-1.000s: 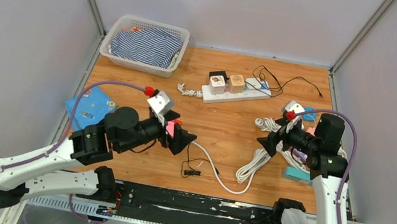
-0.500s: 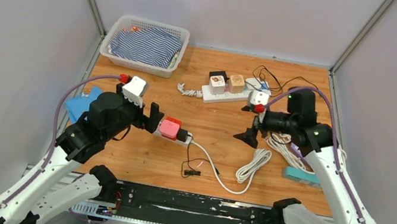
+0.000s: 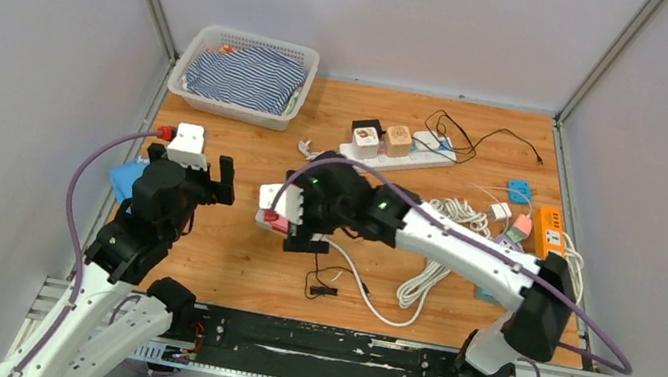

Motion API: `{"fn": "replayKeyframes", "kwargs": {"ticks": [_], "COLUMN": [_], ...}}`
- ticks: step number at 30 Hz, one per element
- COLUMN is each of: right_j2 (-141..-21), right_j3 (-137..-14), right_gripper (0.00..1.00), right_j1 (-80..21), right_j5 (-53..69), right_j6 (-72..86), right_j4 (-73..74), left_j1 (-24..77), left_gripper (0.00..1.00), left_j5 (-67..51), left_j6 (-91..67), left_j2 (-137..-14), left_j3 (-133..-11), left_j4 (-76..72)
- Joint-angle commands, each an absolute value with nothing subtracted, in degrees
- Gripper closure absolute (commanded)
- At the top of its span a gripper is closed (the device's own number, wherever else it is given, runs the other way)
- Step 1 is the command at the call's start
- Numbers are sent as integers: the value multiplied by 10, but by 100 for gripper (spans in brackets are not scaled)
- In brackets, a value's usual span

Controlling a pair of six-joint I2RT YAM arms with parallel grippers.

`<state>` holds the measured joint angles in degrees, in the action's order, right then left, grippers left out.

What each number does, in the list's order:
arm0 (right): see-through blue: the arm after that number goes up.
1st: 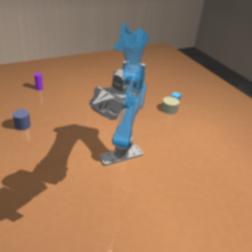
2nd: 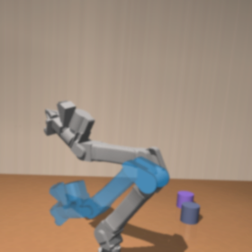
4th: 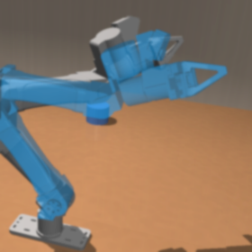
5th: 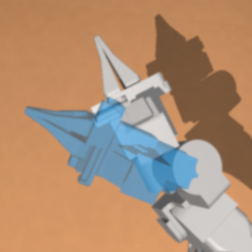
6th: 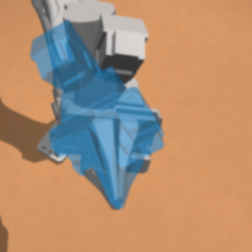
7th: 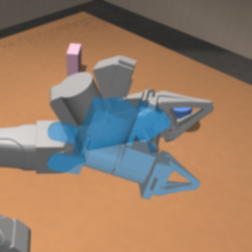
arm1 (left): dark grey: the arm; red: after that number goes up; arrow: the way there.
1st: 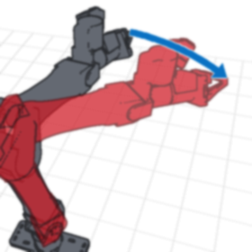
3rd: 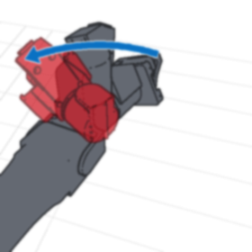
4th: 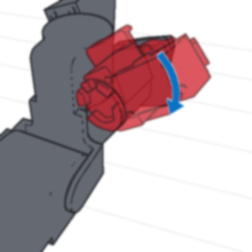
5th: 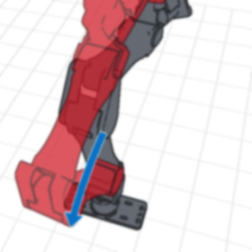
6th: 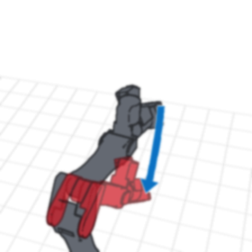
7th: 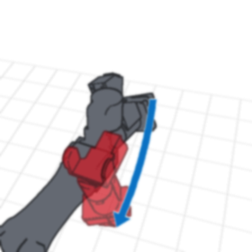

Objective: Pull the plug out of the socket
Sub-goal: Remove the plug from the socket.

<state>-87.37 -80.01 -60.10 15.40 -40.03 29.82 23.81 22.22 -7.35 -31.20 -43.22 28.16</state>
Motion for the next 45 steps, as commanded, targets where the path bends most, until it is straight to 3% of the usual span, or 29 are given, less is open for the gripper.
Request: {"fn": "replayKeyframes", "kwargs": {"ticks": [1, 15, 28, 34, 45], "right_j2": [-942, -1002, -1033, -1040, -1031], "right_j3": [-822, -783, -765, -757, -758], "right_gripper": [0, 2, 5, 15, 21], "right_j1": [-682, -713, -715, -715, -715], "right_j5": [-11, -89, -149, -155, -164], "right_j6": [-368, -329, -336, -341, -348], "right_j4": [260, 162, 121, 113, 113], "left_j1": [226, 221, 221, 221, 221], "left_gripper": [0, 0, 0, 0, 0], "left_j5": [268, 329, 308, 301, 295], "left_j6": [-69, -63, -58, -56, -55], "left_j2": [-306, -254, -252, -251, -251], "left_j3": [-423, -412, -409, -408, -408], "left_j4": [271, 262, 256, 254, 253]}}
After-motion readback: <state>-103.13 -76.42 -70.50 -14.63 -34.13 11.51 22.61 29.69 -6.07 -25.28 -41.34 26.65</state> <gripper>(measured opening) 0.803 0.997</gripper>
